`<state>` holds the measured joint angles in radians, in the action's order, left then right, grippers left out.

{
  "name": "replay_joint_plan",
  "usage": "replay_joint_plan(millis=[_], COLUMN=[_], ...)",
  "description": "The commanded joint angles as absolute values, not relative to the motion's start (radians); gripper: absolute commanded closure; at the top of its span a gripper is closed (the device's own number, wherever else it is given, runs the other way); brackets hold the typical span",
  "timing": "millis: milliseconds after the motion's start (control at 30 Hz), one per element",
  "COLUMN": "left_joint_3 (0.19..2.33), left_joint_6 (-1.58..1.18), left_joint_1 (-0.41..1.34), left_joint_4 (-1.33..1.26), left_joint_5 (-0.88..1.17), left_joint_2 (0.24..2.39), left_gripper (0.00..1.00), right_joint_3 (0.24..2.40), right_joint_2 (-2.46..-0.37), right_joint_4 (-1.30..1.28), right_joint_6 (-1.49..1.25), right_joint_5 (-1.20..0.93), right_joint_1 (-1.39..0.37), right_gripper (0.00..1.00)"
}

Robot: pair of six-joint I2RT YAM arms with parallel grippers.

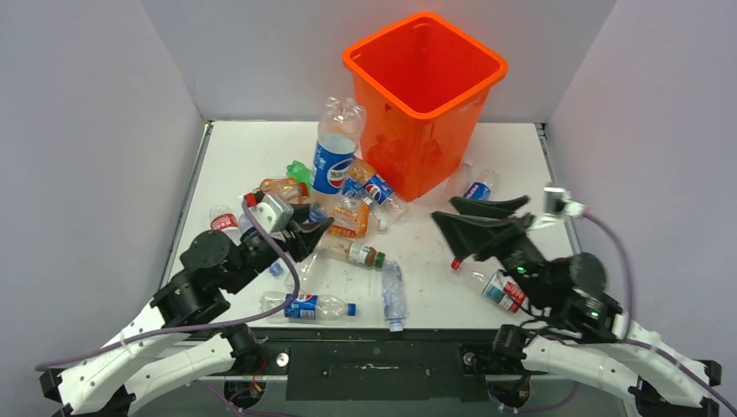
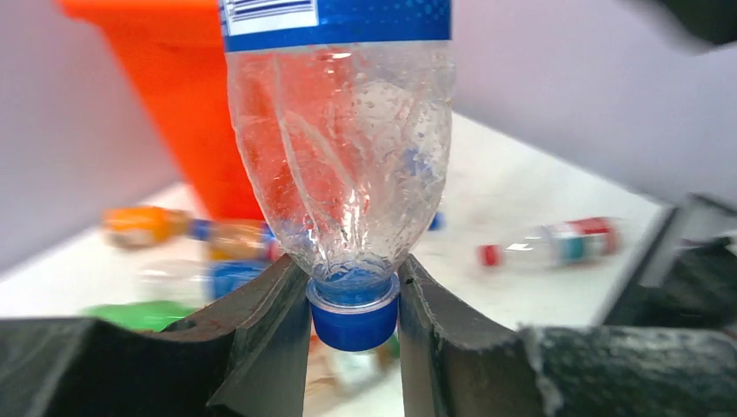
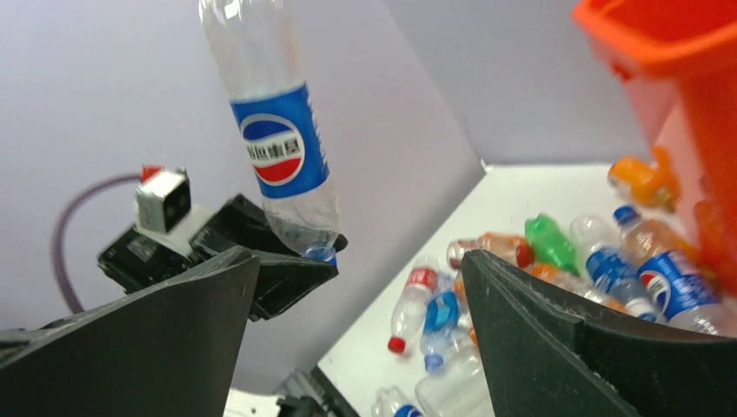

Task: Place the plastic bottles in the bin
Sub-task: Place the plastic bottle in the trash bin.

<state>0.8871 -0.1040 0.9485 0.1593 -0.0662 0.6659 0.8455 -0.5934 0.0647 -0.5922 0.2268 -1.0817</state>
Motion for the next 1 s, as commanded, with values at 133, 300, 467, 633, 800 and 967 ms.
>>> replay_joint_plan(millis=[133, 300, 467, 633, 800, 967], left_joint_3=[0.843, 0.67, 0.594, 0.62, 0.641, 0.629], left_joint_6=[0.799, 1.234, 1.518, 1.596, 1.648, 1.661], left_joint_1=[1.0, 1.176, 1.29, 1.307, 1.329, 1.342], left_joint_4=[0.387, 0.229, 0.171, 0.152, 0.138, 0.103], left_joint_5=[-0.318, -0.425, -0.562, -0.525, -0.506, -0.486], left_joint_2=[0.634, 0.512, 0.526, 0.574, 0.607, 0.601], left_gripper=[1.0, 1.0, 1.0, 1.0, 1.0, 1.0], right_joint_3=[1.091, 1.221, 1.249, 1.253, 1.254, 1.234], right_joint_2=[-0.537, -0.669, -0.761, -0.912, -0.995, -1.07], right_joint_4=[-0.396, -0.55, -0.589, -0.613, -0.598, -0.622], right_joint_6=[-0.511, -0.501, -0.448, -0.399, -0.356, -0.35], right_joint_5=[0.268, 0.217, 0.139, 0.023, -0.114, -0.174], right_joint_1=[-1.088, -1.088, -1.088, -1.088, -1.076, -1.048], right_gripper=[0.1, 0.1, 0.1, 0.1, 0.1, 0.1])
